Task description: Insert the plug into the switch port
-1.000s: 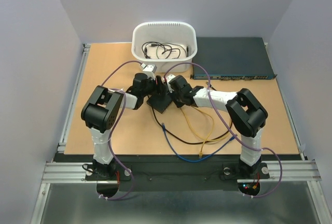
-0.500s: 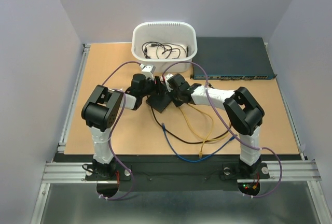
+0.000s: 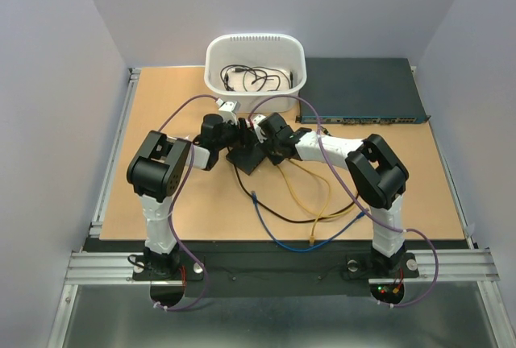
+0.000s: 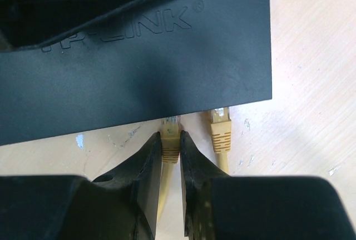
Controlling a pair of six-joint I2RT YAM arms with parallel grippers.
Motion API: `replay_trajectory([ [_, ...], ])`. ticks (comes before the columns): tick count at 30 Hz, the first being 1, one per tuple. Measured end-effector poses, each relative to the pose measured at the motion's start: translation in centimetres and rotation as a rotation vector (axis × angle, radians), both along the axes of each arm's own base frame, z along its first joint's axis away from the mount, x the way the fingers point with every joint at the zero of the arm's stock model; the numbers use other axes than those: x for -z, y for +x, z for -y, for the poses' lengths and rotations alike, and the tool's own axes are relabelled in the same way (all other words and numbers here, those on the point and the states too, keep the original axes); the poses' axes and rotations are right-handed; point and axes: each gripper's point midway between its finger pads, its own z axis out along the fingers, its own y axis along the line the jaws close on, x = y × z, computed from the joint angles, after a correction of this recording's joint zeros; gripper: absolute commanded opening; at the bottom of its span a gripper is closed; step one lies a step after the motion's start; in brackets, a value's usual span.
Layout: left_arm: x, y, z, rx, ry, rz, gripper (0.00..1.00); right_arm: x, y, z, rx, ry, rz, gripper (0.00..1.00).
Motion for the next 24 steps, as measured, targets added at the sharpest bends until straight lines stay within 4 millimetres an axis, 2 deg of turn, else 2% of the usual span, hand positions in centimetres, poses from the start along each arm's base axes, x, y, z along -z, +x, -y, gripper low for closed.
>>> replay_trajectory([
  [12,0.0,-0.3,0.7,0.060,-0.027,0.007,0.47,-0.3,0.3,0.7,-0.129,-0.096,0.036,0.00],
  [24,0.0,-0.4,0.9,0.051,-0.047,-0.013,0.46,-0.5,0.7,1.4,-0.148,-0.083,0.033,0.01],
])
